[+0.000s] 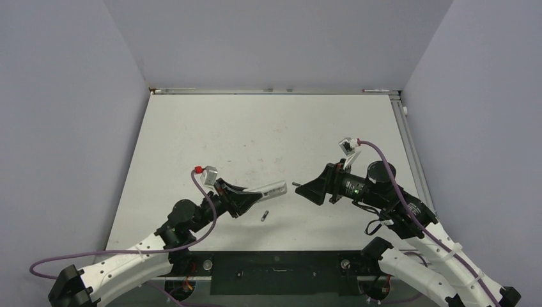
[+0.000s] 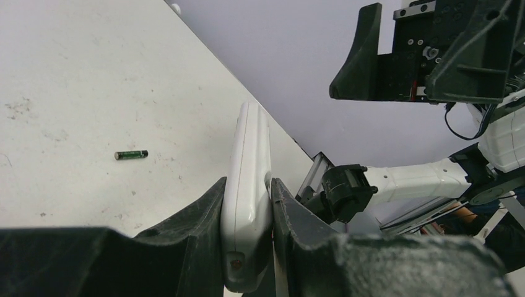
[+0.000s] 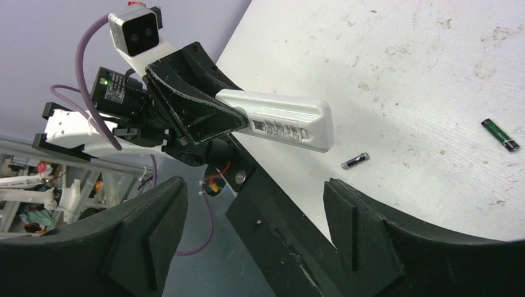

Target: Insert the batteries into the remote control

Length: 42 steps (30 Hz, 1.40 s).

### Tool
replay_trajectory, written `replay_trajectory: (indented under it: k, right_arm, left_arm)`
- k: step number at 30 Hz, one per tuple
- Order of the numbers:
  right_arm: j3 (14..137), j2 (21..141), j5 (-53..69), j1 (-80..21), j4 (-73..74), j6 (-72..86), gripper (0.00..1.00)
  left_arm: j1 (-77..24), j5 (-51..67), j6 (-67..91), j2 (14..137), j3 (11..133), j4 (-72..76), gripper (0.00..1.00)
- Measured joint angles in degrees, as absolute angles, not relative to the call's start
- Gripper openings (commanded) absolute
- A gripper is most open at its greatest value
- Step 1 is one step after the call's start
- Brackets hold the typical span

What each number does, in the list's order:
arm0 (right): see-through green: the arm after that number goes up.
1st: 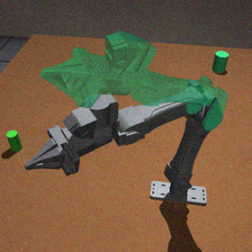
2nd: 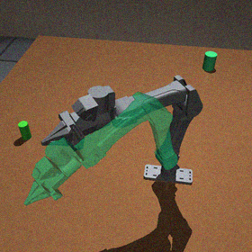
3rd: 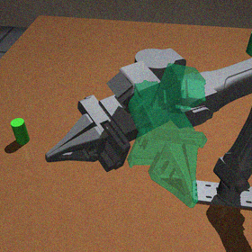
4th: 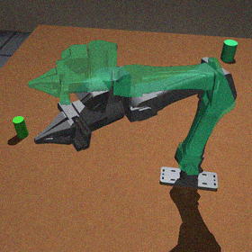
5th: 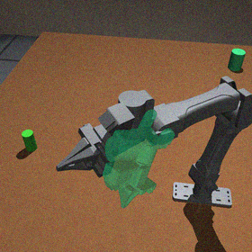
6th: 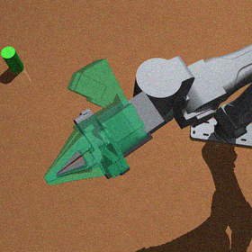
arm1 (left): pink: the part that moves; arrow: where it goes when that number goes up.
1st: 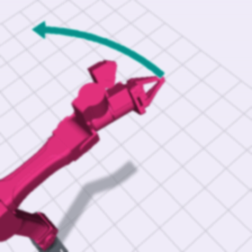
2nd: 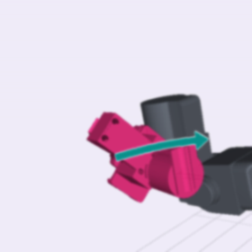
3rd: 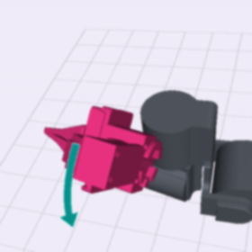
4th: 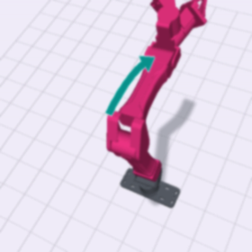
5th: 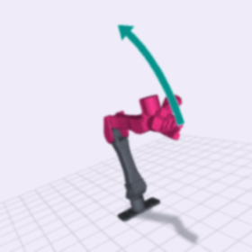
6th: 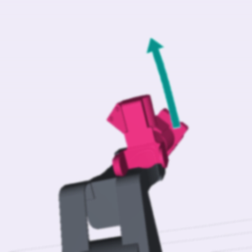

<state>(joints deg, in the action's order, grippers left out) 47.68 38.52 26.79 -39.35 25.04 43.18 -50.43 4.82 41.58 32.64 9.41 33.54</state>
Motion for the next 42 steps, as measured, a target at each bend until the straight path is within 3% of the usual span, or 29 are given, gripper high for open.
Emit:
replay_trajectory:
  k: [11,25,42]
  right_arm:
    - [48.64,40.07,25.26,-41.98,27.49,39.42,0.76]
    - [48.18,48.4,14.24,-56.03,23.07,40.99,0.72]
    - [45.87,53.91,7.62,-58.26,19.97,45.71,0.73]
  left_arm:
    - [-48.88,4.36,52.47,33.15,13.17,22.46,0.0]
    - [-48.64,4.95,66.89,34.94,10.98,19.97,0.0]
    - [-48.58,6.66,73.3,34.22,10.2,19.84,0.0]
